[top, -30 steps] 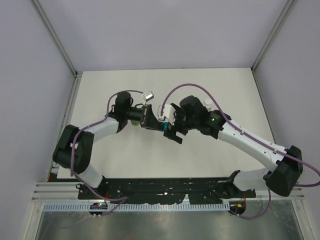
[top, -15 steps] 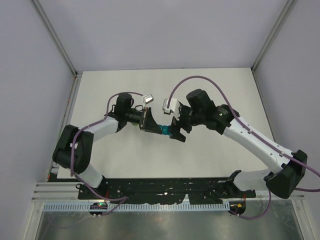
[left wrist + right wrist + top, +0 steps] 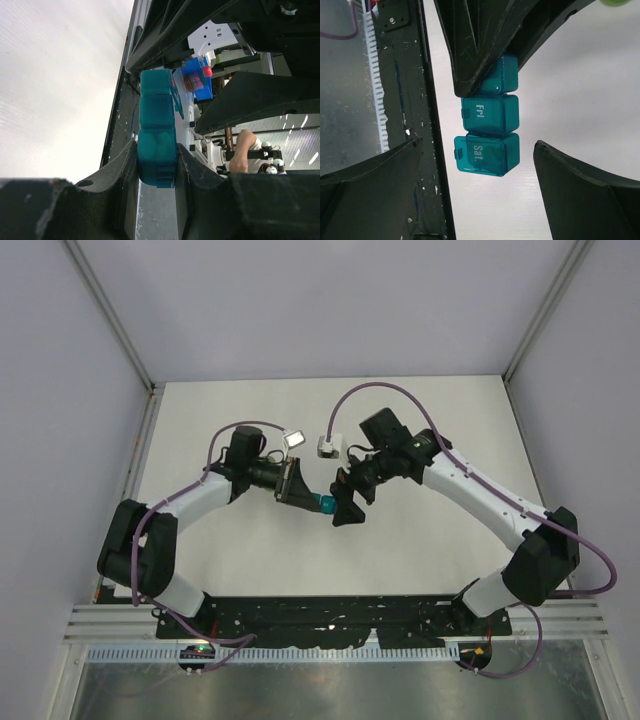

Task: Sort the pills into containers
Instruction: Close the pill container at the center of the board.

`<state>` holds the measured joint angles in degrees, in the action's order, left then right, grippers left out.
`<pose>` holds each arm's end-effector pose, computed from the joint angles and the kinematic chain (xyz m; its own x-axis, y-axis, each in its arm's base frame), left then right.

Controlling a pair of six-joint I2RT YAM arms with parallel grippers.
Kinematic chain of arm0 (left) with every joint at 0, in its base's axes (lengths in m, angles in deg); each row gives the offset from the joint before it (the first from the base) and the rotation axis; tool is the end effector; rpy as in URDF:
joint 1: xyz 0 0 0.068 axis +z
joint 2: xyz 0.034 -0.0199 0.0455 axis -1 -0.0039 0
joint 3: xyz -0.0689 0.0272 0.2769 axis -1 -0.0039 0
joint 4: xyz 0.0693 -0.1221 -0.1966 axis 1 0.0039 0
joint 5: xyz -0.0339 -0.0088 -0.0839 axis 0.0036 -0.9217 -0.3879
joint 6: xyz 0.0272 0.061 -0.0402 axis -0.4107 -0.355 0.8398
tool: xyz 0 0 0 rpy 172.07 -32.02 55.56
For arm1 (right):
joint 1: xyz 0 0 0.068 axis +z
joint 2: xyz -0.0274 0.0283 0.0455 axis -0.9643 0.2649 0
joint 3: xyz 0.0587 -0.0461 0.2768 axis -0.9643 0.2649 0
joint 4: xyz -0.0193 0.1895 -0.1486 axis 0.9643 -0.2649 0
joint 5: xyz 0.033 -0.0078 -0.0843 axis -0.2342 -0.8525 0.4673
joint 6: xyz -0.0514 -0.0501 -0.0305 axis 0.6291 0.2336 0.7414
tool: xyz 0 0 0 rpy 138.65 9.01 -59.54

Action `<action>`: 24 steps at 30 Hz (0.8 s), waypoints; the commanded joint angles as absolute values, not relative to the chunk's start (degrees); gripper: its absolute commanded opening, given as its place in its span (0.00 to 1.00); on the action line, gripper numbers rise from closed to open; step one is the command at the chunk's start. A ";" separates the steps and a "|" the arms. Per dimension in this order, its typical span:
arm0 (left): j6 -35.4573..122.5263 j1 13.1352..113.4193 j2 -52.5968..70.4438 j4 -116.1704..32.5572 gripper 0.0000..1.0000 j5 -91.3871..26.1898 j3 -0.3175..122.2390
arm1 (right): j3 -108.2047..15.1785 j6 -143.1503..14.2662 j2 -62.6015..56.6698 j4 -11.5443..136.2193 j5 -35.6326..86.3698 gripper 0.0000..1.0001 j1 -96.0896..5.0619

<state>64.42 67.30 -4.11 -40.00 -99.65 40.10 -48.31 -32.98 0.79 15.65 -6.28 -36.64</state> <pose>0.2523 -0.1741 0.2500 -0.9034 0.2266 -0.3640 0.3881 0.0709 -0.9189 0.2081 0.2161 0.3188 -0.2654 -0.6170 -0.7408 -0.9634 0.1400 0.2285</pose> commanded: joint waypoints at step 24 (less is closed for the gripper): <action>60.78 65.43 -1.28 -37.33 0.00 -102.47 42.23 | -53.14 -25.46 10.96 7.04 -20.34 0.65 -39.40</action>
